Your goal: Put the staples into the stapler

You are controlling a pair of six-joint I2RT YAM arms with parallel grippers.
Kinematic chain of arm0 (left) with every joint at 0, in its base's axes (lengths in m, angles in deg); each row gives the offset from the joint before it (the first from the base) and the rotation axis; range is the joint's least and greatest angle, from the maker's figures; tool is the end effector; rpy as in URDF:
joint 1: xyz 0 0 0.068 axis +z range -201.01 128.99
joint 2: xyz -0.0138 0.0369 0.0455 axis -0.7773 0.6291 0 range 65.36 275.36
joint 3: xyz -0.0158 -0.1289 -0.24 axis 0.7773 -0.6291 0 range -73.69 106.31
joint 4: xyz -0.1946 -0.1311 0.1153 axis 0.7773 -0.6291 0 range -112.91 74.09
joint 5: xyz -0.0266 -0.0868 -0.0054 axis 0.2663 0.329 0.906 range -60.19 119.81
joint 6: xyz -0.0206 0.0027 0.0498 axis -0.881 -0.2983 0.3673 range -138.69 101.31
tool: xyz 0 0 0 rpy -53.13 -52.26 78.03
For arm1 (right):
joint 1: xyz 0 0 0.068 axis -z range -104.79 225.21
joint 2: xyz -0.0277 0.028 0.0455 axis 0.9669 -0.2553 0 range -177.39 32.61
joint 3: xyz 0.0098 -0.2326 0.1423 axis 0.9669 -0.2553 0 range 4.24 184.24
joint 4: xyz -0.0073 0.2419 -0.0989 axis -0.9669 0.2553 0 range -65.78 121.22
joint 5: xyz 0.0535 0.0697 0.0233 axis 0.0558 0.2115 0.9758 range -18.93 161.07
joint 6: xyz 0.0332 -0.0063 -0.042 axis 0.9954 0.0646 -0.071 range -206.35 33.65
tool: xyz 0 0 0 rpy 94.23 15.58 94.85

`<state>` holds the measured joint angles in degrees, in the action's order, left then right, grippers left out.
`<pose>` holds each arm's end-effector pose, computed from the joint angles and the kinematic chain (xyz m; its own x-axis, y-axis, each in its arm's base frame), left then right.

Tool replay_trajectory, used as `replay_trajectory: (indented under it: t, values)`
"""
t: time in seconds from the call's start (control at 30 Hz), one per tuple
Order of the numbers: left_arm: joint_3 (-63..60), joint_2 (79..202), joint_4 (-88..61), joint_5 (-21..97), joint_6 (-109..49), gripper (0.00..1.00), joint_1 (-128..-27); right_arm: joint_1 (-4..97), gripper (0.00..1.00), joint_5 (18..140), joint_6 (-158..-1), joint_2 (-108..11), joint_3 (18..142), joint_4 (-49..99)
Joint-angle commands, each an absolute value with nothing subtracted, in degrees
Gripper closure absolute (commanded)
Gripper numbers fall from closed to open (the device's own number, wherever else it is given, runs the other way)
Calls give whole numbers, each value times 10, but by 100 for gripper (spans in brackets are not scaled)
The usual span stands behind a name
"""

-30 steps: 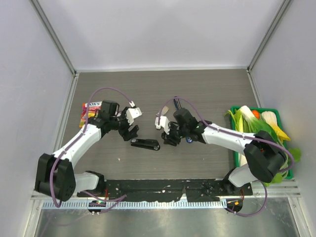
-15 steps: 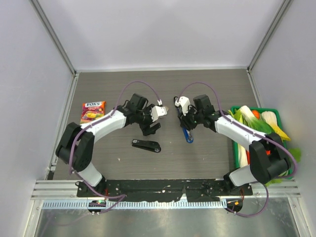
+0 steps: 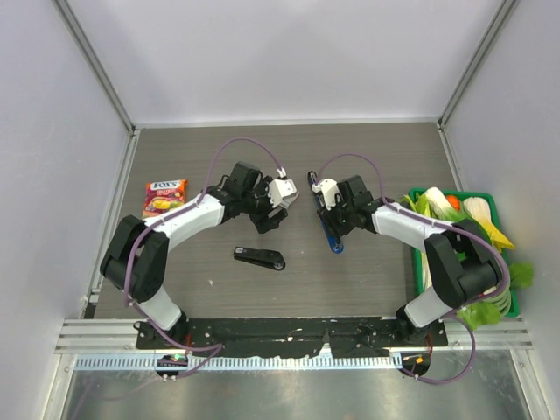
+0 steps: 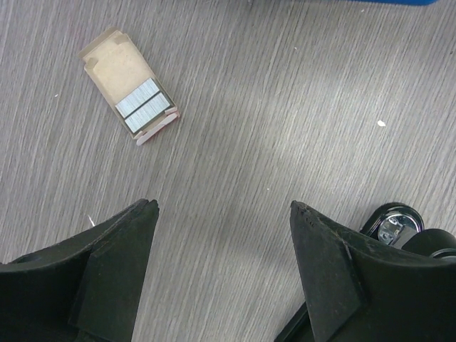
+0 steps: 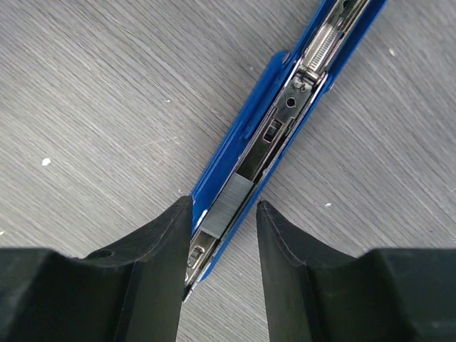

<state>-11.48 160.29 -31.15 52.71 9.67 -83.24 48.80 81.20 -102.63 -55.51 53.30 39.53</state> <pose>0.2911 -0.1999 0.2153 -0.2149 0.6527 -0.7265 0.9247 0.3754 0.0638 0.2686 0.1403 0.1810 -0.5504 -0.5815 -0.5992 -0.7125 0.7012 -0.0261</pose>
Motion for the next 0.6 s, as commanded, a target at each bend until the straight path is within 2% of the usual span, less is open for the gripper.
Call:
replay_trajectory:
  t: [0.0,0.17,0.23,0.27,0.37,0.57]
  values:
    - [-127,1565,-279,520,90,20,-832,486,53,791,-1012,-570,543,378]
    - [-134,1560,-279,518,92,21,-832,486,57,786,-1013,-584,546,379]
    - [-132,1561,-279,513,92,20,-831,486,62,787,-1016,-585,549,386]
    - [-131,1561,-279,512,92,20,-831,486,65,782,-1018,-584,549,387]
    - [-124,1566,-281,512,95,20,-829,486,81,767,-1034,-574,547,393]
    - [-106,1579,-285,522,98,20,-812,490,96,740,-1043,-555,539,385]
